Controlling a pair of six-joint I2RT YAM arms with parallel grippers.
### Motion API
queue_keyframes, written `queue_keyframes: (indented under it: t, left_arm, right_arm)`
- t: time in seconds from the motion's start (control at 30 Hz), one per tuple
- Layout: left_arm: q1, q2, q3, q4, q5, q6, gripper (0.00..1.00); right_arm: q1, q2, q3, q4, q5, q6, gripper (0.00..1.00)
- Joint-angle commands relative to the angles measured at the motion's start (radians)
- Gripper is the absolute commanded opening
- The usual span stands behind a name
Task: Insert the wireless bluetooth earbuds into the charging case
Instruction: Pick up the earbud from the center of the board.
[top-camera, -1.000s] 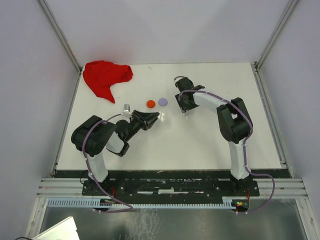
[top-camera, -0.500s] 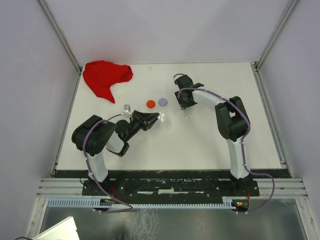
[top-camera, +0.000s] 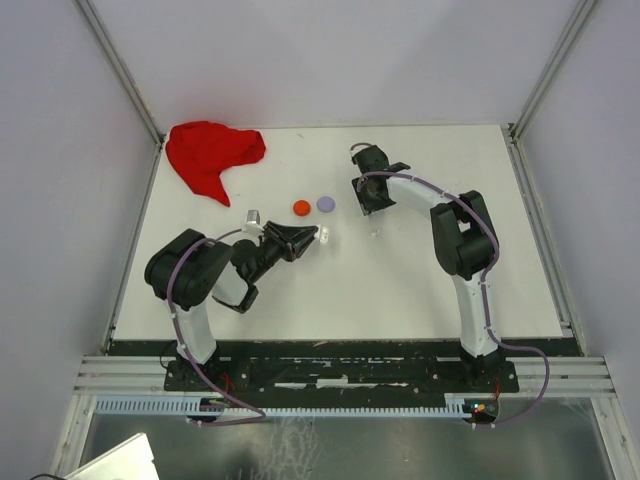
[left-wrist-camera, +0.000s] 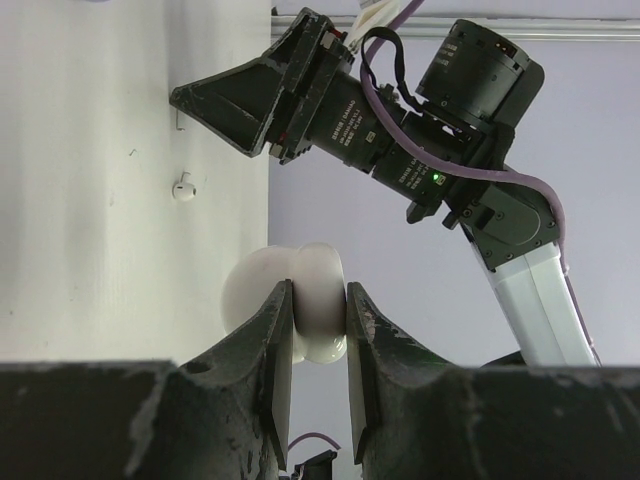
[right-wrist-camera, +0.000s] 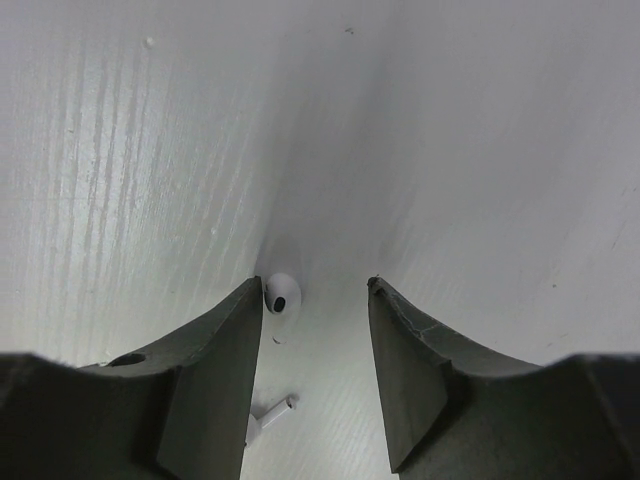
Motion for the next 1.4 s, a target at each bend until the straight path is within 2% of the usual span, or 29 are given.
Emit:
queue_keyframes:
  t: [0.0, 1.37]
  left_arm:
    - [0.007, 0.020, 0.011, 0.203, 0.014, -0.041, 0.03]
    - [0.019, 0.014, 0.006, 0.209, 0.025, -0.051, 0.03]
  right_arm:
    - [-0.004, 0.016, 0.027, -0.001, -0.035, 0.030, 0.54]
    - [-0.012, 0.045, 0.030, -0.037, -0.041, 0.081, 0.49]
